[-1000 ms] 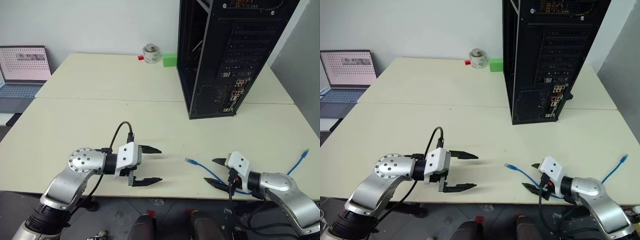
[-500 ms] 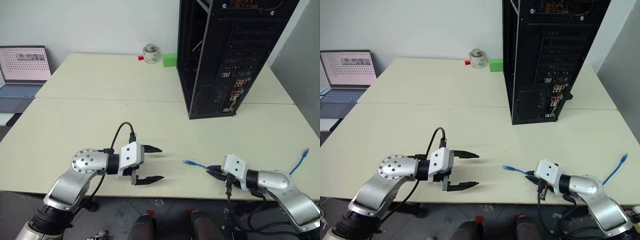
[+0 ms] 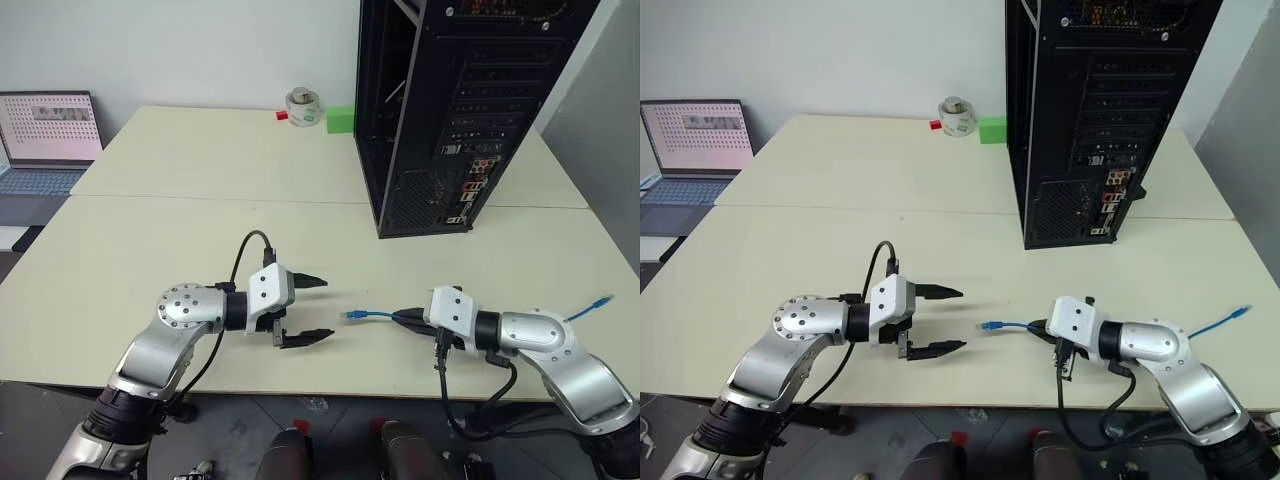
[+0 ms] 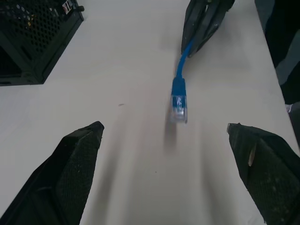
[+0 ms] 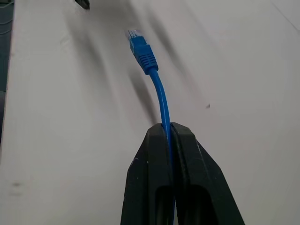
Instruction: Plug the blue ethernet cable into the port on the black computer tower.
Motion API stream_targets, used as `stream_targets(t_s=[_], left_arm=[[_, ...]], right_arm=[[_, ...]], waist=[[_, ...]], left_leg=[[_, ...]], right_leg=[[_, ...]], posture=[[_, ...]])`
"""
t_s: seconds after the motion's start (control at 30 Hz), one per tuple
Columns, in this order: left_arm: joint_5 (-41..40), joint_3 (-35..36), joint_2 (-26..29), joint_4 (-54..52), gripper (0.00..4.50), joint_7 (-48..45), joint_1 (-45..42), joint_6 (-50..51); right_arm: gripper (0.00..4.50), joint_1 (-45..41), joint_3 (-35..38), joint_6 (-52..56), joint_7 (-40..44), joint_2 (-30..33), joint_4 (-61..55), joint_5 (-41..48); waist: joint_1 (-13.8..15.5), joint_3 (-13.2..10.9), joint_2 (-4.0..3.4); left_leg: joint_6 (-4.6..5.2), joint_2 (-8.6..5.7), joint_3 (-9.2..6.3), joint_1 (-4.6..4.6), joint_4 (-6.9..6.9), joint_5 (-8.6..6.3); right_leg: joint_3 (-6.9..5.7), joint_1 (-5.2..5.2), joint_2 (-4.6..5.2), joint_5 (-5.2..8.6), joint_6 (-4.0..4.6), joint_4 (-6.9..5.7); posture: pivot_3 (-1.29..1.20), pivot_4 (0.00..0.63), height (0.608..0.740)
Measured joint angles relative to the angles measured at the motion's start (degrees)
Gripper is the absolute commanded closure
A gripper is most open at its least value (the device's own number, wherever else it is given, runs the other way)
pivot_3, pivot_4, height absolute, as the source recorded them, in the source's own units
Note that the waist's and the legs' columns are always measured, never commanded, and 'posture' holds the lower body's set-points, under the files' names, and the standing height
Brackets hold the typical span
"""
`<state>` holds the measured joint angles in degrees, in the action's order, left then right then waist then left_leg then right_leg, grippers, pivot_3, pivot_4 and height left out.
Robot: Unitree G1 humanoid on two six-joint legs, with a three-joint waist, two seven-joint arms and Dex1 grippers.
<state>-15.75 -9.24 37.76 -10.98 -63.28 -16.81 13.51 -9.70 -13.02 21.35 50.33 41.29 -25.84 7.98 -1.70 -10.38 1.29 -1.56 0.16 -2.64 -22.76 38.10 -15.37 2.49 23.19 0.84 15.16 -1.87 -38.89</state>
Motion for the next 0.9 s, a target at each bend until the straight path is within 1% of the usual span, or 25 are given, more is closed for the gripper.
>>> stream_targets(t_s=[0.17,0.23,0.27,0.33,0.37,0.4,0.5,0.63,0.67,0.7,0.77,0.83,0.9], left_arm=[[0.0,-0.51,-1.53,1.12,0.0,-0.05,-0.6,1.49],[0.0,-0.98,-1.85,1.53,0.36,-0.38,-1.2,1.66],[0.01,-1.21,-1.91,1.91,0.42,-0.69,-1.41,1.66],[0.01,-1.66,-2.06,2.29,0.98,-1.18,-1.54,1.66],[0.02,-1.75,-2.08,2.42,1.14,-1.36,-1.54,1.66],[0.03,-1.76,-2.08,2.59,1.42,-1.55,-1.55,1.66],[0.34,-1.85,-2.09,3.35,2.05,-2.44,-1.65,1.09],[0.64,-1.92,-2.57,4.79,3.0,-2.44,-1.84,0.91],[0.74,-1.92,-2.95,4.92,3.13,-2.35,-1.91,0.82],[0.81,-1.96,-3.18,4.99,3.48,-2.3,-2.01,0.72],[1.1,-2.19,-3.45,5.34,3.79,-2.15,-2.39,0.21],[1.34,-2.26,-3.81,6.08,4.21,-2.08,-2.61,-0.35],[1.66,-2.42,-3.92,6.37,4.21,-2.03,-2.61,-0.68]], right_arm=[[4.46,-1.48,-1.27,1.38,0.23,-1.07,0.0,-0.01],[4.5,-2.23,-1.72,1.56,0.35,-1.44,0.0,-0.03],[4.5,-2.59,-1.75,1.66,0.34,-1.64,0.0,-0.07],[4.5,-2.99,-1.81,1.72,0.34,-2.01,0.0,-0.07],[4.5,-3.14,-1.84,1.77,0.34,-2.14,0.0,-0.07],[4.5,-3.32,-1.85,1.79,0.34,-2.25,0.0,-0.08],[4.5,-3.94,-1.89,1.93,0.36,-2.65,0.0,-0.09],[4.5,-4.55,-1.92,2.05,0.39,-2.92,0.0,-0.09],[4.5,-4.55,-1.93,2.11,0.41,-2.94,0.0,-0.09],[4.5,-4.55,-1.93,2.14,0.44,-2.94,0.0,-0.09],[4.5,-4.55,-1.93,2.22,0.48,-2.94,0.0,-0.09],[4.5,-4.55,-1.93,2.29,0.49,-2.93,0.0,-0.09],[4.5,-4.56,-1.93,2.3,0.49,-2.93,0.0,-0.11]], waist=[[0.0,0.0,0.0],[0.0,0.0,0.0],[0.0,0.0,0.0],[0.0,0.0,0.0],[-0.01,0.0,0.0],[-0.01,0.0,0.0],[-0.01,0.0,0.0],[0.01,0.0,0.0],[0.02,0.0,0.0],[0.02,0.0,0.0],[0.01,0.0,0.0],[-0.02,0.0,0.0],[-0.02,0.0,0.0]], left_leg=[[0.0,0.0,-0.03,0.0,0.0,0.0],[0.0,0.0,-0.03,0.0,0.01,0.0],[0.0,0.0,-0.02,0.0,0.01,0.0],[0.0,0.0,-0.03,0.0,0.01,0.0],[0.0,0.0,-0.03,0.0,0.01,0.0],[0.0,0.0,-0.03,0.0,0.01,0.0],[0.0,0.0,-0.03,0.0,0.01,0.0],[0.0,-0.01,-0.04,-0.01,0.01,0.0],[0.0,-0.02,-0.03,-0.01,0.02,0.0],[0.0,-0.02,-0.04,-0.01,0.02,0.0],[0.0,-0.02,-0.04,-0.01,0.02,0.0],[0.0,-0.01,-0.04,0.0,0.02,0.0],[0.0,-0.01,-0.04,-0.01,0.02,0.0]], right_leg=[[-0.02,0.0,0.0,0.0,0.0,-0.01],[-0.02,0.0,0.0,0.0,0.0,-0.01],[-0.01,0.0,0.0,0.0,0.0,-0.01],[-0.02,0.0,0.01,0.0,0.0,-0.01],[-0.02,0.0,0.01,0.0,0.0,-0.01],[-0.02,0.0,0.0,0.0,0.0,-0.01],[-0.02,0.0,0.01,0.0,0.01,-0.01],[-0.02,0.0,0.01,0.0,0.01,-0.01],[-0.02,0.0,0.02,0.0,0.01,-0.01],[-0.02,0.0,0.02,0.0,0.01,-0.01],[-0.03,0.0,0.02,0.0,0.01,-0.02],[-0.02,0.01,0.02,-0.01,0.01,-0.02],[-0.02,0.01,0.02,0.0,0.01,-0.02]], posture=[[0.0,0.15,0.74],[0.0,0.15,0.74],[0.0,0.15,0.74],[0.0,0.15,0.74],[0.0,0.15,0.74],[0.0,0.15,0.74],[0.0,0.15,0.74],[0.0,0.15,0.74],[0.0,0.15,0.74],[0.0,0.15,0.74],[0.0,0.15,0.74],[0.0,0.15,0.74],[0.0,0.15,0.74]])
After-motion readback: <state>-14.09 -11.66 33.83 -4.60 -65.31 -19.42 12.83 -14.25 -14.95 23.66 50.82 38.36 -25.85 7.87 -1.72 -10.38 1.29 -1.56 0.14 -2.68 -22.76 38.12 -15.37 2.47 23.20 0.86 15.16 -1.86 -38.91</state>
